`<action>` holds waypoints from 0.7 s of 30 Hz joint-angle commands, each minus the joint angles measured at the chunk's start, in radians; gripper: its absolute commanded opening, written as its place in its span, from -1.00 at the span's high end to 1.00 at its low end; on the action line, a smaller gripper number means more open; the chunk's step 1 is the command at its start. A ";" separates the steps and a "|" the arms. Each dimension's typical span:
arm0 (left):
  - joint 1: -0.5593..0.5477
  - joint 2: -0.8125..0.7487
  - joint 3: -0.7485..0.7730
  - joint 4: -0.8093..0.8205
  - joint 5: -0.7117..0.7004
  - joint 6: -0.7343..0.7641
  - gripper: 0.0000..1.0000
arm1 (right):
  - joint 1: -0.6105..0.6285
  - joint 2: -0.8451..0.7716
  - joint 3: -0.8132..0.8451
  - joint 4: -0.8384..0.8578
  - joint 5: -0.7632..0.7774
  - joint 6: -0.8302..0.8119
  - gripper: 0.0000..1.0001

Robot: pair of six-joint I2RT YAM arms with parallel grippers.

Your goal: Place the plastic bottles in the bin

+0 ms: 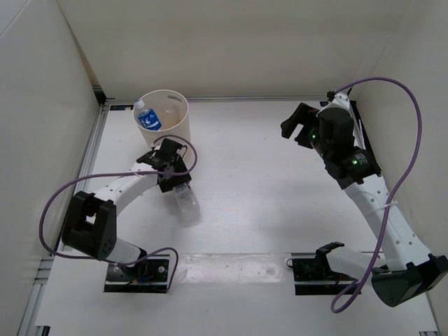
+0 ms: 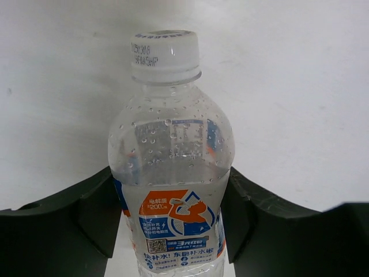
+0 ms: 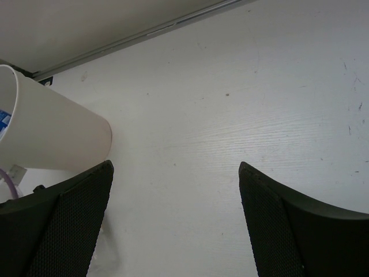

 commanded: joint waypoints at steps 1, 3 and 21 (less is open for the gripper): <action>-0.038 -0.076 0.081 0.008 -0.087 0.058 -0.18 | -0.005 -0.004 -0.007 0.018 -0.005 0.007 -0.81; -0.044 -0.091 0.112 -0.008 -0.121 0.064 -0.18 | -0.002 -0.004 -0.010 0.020 -0.008 0.005 -0.81; -0.294 0.044 0.495 0.172 -0.010 0.550 -0.18 | -0.020 -0.009 -0.022 0.026 -0.023 0.041 -0.81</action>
